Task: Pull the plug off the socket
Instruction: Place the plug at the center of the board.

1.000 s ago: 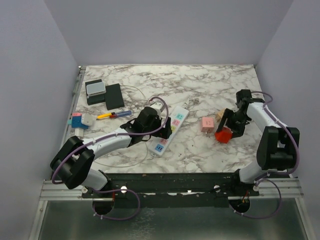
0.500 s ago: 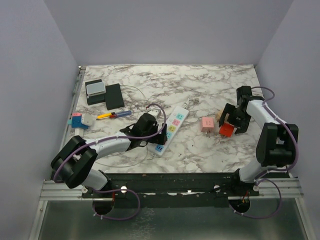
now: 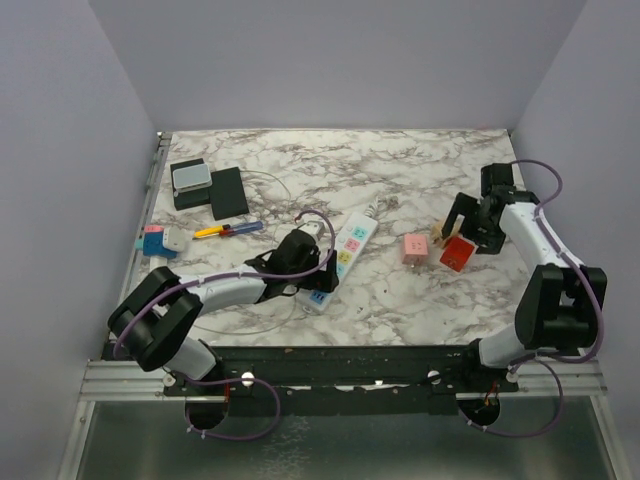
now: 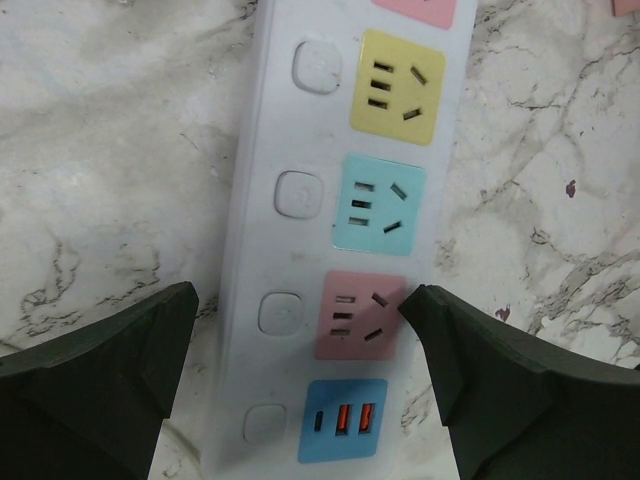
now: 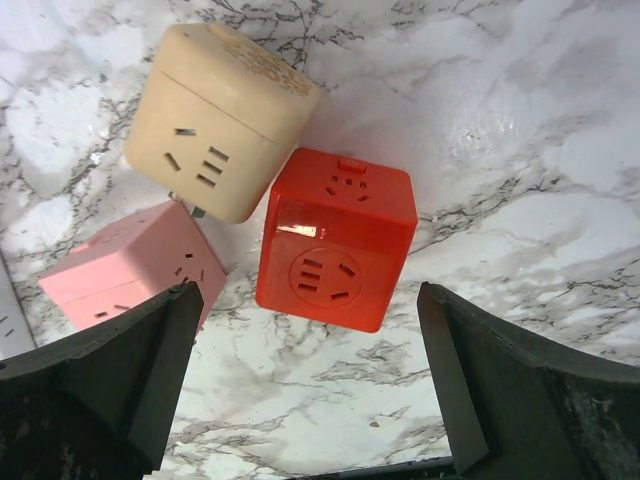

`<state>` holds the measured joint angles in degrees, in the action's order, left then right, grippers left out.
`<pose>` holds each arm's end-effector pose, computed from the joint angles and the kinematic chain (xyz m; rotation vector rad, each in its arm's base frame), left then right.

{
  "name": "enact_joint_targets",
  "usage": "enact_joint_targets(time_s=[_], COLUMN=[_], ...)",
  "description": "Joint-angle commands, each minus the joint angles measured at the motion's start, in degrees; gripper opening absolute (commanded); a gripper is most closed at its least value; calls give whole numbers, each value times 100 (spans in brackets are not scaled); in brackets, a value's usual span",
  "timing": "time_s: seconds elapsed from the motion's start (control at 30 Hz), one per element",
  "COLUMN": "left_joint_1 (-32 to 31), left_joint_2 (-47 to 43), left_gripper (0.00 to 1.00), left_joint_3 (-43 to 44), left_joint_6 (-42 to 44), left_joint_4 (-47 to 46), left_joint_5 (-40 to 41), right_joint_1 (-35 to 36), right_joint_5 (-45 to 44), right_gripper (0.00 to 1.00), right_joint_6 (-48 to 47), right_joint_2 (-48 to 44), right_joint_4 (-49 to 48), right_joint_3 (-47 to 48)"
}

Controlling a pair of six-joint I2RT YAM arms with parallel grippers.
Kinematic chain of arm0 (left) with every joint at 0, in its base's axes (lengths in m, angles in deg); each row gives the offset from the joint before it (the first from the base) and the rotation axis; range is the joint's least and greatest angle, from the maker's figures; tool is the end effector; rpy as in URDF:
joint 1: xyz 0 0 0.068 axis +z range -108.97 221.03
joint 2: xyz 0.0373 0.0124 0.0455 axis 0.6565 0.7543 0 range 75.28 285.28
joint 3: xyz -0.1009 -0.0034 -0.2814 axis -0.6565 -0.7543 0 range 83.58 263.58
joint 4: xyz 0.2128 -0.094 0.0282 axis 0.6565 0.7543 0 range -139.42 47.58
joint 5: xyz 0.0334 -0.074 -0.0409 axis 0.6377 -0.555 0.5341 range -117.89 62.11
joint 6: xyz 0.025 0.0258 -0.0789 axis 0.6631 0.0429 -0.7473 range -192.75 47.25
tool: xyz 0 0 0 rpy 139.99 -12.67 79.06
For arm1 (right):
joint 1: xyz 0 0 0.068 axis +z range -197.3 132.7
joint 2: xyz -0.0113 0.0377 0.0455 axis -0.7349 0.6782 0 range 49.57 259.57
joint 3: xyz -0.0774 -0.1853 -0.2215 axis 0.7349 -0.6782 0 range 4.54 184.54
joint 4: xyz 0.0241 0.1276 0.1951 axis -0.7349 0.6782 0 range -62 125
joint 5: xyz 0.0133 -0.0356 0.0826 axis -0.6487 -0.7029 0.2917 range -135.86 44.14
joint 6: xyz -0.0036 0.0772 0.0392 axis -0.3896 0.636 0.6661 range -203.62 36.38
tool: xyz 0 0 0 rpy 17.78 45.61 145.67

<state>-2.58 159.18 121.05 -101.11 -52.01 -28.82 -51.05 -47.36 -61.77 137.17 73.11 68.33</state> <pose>0.2090 -0.2009 0.1834 0.3306 2.4039 -0.6235 0.2830 -0.0205 0.2314 0.6212 2.7032 0.0456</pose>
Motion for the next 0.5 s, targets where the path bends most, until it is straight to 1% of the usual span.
enact_joint_targets(time_s=[0.0,0.17,0.23,0.37,0.47], left_joint_1=[-218,-545,-645,-881,-1073], left_joint_2=[190,521,673,961,1201], left_gripper=[98,98,98,98,98], left_joint_3=[-103,97,217,461,688], left_joint_6=[-313,-518,-562,-699,-788], left_joint_4=[-302,-522,-538,-635,-745], left_joint_5=[-203,36,49,49,296], right_joint_1=[-16,-15,-19,-15,-20], right_joint_5=[-99,105,274,327,411], right_gripper=[100,100,100,100,100], right_joint_6=[-140,-144,-178,-220,-233], right_joint_2=[-426,-690,-760,-929,-1056], right_joint_4=[-229,-316,-314,-316,-354], right_joint_3=[11,-74,-77,-85,-126])
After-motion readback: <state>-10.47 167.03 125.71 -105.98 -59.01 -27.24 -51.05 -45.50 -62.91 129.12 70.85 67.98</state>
